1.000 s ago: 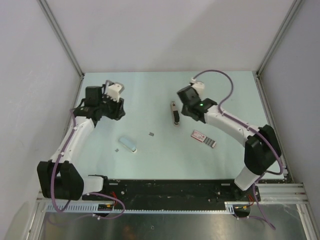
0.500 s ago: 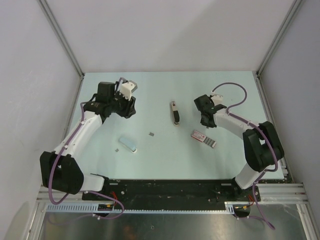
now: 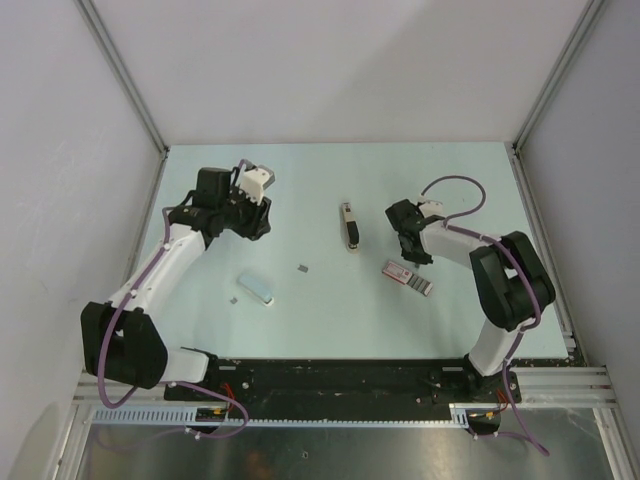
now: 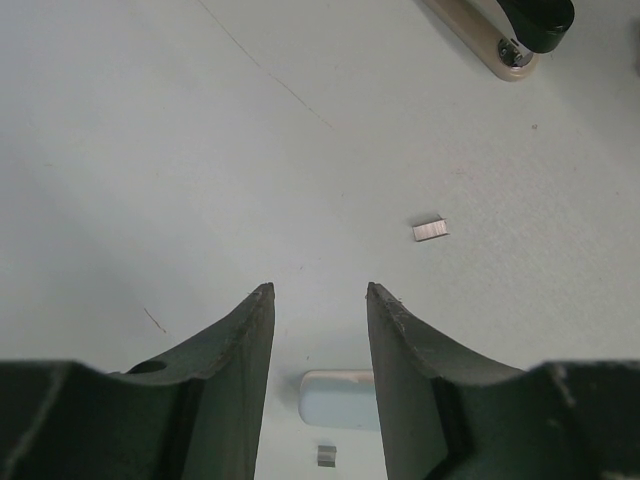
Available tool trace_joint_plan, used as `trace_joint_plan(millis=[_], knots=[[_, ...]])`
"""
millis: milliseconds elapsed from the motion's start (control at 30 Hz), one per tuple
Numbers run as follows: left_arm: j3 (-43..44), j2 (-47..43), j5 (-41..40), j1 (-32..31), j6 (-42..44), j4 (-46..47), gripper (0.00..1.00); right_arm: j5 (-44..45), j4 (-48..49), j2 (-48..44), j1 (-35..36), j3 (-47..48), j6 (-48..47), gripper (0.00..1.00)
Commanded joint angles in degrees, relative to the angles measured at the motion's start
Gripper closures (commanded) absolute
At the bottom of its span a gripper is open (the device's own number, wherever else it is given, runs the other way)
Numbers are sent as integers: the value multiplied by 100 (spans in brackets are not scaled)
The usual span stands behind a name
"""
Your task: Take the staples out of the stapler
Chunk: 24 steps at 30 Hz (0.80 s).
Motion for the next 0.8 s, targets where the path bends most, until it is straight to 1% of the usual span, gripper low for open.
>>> trace_joint_plan(millis=[0,400,767], knots=[[-11,-203,-38,-26,47,56,53,125,211,82,211,-84,102,100],[-27,-213,-166,-26,82,64,53,-112,363,-258,926,-769,698,100],[-71,-256,-162,-29,35,60,53,-260,133,-918,1017,-994,863,100]])
